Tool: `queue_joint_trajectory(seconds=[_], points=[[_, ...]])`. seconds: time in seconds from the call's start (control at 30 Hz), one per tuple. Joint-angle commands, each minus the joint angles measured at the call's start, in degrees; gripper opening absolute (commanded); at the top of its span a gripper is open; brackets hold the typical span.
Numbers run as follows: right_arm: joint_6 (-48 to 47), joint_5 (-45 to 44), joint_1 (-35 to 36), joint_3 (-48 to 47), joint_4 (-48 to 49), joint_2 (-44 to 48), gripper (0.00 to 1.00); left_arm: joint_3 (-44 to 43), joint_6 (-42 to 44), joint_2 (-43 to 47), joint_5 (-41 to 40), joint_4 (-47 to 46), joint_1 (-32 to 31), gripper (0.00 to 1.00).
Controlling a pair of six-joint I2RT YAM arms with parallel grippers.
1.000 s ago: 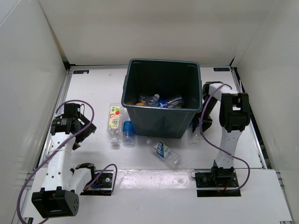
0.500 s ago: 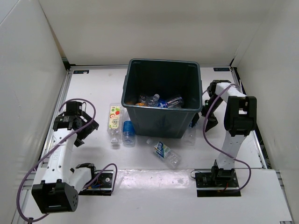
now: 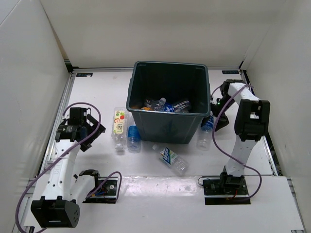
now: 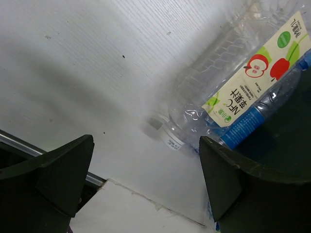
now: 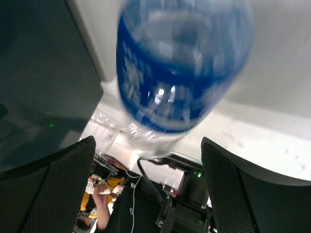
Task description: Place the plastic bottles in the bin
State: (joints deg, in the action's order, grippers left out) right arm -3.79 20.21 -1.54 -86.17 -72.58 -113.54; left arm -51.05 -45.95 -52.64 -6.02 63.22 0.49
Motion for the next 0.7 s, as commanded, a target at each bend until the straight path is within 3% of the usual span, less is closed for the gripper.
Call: queue_joint_trajectory(seconds=[0.0, 0.2, 0.4, 0.5, 0.53, 0.63, 0.67], points=[[-1.6, -1.8, -0.9, -3.5, -1.8, -4.8, 0.9, 0.2, -0.8, 1.4, 0.0, -0.4, -0.1, 1.0], [-2.1, -8.4, -0.5, -2.9, -4.7, -9.3, 0.9, -6.4, 2.4, -4.2, -1.9, 6.5, -0.2, 1.0], [-0.7, -9.6, 5.2, -1.6, -5.6, -10.7, 0.87, -10.7, 4.5, -8.0, -4.5, 12.5, -0.2, 1.0], [-1.4, -10.4, 5.9, -1.0, -5.7, -10.5, 0.61, -11.4, 3.2, -7.7, -5.0, 12.5, -0.3, 1.0], [-1.6, -10.4, 5.3, -0.8, -5.6, -10.5, 0.37, -11.6, 2.8, -7.3, -5.1, 12.5, -0.3, 1.0], [-2.4, -11.0, 3.6, -0.8, -5.2, -10.4, 0.18, -11.2, 2.0, -6.0, -5.6, 11.8, -0.2, 1.0], [-2.5, -11.6, 3.5, -0.8, -4.9, -10.4, 0.06, -11.1, 1.8, -5.8, -5.7, 11.4, -0.2, 1.0]])
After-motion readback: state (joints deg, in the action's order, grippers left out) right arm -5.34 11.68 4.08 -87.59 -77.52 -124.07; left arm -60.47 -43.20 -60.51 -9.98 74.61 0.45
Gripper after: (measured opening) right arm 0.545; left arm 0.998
